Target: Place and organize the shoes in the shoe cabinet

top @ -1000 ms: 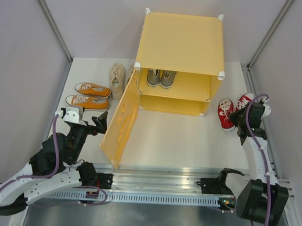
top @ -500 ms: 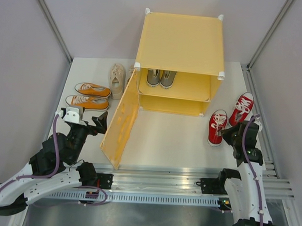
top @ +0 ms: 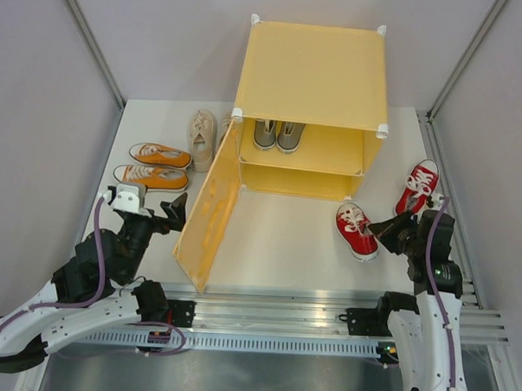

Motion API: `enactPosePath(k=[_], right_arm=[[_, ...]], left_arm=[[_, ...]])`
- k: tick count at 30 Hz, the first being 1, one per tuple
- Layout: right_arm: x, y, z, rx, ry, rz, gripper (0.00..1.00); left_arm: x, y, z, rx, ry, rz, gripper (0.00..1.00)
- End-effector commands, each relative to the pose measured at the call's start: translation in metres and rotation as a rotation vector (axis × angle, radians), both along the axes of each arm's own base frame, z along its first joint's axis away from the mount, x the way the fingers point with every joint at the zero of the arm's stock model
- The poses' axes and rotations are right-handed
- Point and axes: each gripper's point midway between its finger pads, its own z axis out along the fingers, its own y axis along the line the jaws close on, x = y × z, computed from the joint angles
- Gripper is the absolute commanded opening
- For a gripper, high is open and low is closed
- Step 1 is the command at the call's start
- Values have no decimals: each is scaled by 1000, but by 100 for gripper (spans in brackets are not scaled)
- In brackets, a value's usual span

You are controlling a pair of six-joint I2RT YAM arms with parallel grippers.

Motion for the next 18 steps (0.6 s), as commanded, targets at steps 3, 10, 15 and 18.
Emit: enactPosePath(k=[3,10,15,18], right_arm=[[0,21,55,49,-163,110,1],[0,30,65,94,-189,146,1],[1,39,84,151,-245,166,1],[5,40,96,143,-273,178,1]], left_arm=[[2,-2,5,-17,-2,3,99],[1,-1,4,-17,-2,4,99],[2,-2,3,-12,1,6,100],[2,-3,3,-11,2,6,100]])
